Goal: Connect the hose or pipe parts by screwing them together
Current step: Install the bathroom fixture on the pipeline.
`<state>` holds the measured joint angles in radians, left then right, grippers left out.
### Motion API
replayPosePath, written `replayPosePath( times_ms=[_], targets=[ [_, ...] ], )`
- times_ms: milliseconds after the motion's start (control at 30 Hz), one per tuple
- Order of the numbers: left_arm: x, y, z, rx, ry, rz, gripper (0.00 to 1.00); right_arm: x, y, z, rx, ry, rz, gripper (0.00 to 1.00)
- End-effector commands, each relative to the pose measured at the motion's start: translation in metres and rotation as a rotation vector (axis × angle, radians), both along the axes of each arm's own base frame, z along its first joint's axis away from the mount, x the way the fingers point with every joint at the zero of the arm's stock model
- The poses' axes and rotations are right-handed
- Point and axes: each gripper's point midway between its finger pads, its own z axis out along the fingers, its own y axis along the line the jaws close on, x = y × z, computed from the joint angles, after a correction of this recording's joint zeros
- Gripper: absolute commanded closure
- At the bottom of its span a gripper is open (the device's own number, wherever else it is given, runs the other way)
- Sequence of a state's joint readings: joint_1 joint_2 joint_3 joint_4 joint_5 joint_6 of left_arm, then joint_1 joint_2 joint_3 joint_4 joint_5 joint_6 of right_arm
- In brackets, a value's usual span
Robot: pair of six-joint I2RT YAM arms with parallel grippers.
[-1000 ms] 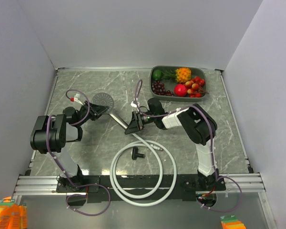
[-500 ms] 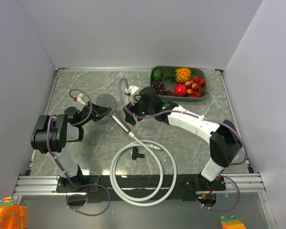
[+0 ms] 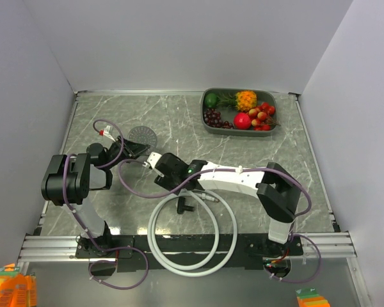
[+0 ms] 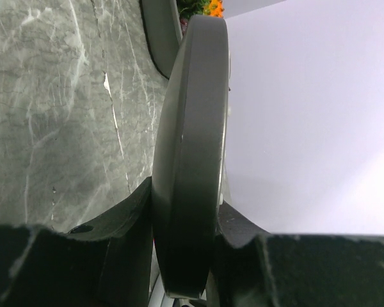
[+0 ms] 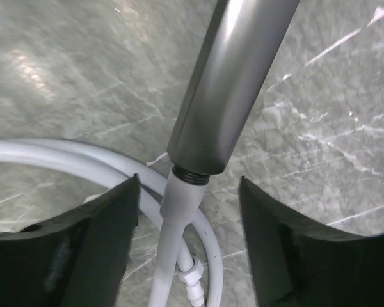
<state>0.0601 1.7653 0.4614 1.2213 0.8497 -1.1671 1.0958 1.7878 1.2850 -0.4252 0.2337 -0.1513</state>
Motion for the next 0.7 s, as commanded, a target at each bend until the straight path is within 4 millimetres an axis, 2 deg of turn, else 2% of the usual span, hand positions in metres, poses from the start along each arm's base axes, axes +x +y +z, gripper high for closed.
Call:
replayPosePath(
  times_ms=[0, 133, 233, 333, 367, 433, 467, 500, 567, 600, 633, 667],
  targets=[
    [-0.003, -0.004, 0.016, -0.013, -0.069, -0.047, 0.99, 0.009, 0.003, -0.006, -0.038, -0.034, -0.037, 0.37],
    [-0.004, -0.004, 0.016, -0.009, -0.070, -0.050, 0.99, 0.004, 0.011, -0.012, 0.009, -0.013, -0.016, 0.63],
    [-0.004, -0.004, 0.015, -0.009, -0.067, -0.052, 0.99, -0.001, 0.022, -0.004, 0.085, 0.009, 0.016, 0.71],
    [-0.004, -0.004, 0.015, -0.009, -0.069, -0.055, 0.99, -0.001, 0.032, 0.012, 0.176, 0.032, 0.052, 0.72],
    [-0.003, -0.004, 0.016, -0.009, -0.070, -0.055, 0.99, -0.011, 0.040, 0.015, 0.226, 0.094, 0.103, 0.72],
    [-0.004, -0.004, 0.016, -0.004, -0.076, -0.058, 0.99, -0.007, 0.044, 0.031, 0.328, 0.150, 0.113, 0.73],
    [-0.004, -0.005, 0.017, -0.003, -0.078, -0.060, 0.99, -0.019, 0.051, 0.038, 0.393, 0.231, 0.173, 0.73],
    [-0.004, -0.005, 0.017, 0.002, -0.082, -0.063, 0.99, -0.007, 0.047, 0.047, 0.466, 0.264, 0.136, 0.73],
    [-0.003, -0.005, 0.018, 0.005, -0.081, -0.069, 0.99, -0.006, 0.046, 0.057, 0.560, 0.345, 0.155, 0.72],
    [-0.003, -0.005, 0.018, 0.007, -0.085, -0.071, 0.99, -0.016, 0.052, 0.066, 0.655, 0.444, 0.188, 0.72],
    [-0.002, -0.005, 0.017, 0.007, -0.079, -0.073, 0.99, -0.004, 0.045, 0.069, 0.706, 0.479, 0.168, 0.71],
    [-0.002, -0.005, 0.018, 0.015, -0.087, -0.078, 0.99, -0.015, 0.045, 0.069, 0.750, 0.567, 0.218, 0.70]
  ],
)
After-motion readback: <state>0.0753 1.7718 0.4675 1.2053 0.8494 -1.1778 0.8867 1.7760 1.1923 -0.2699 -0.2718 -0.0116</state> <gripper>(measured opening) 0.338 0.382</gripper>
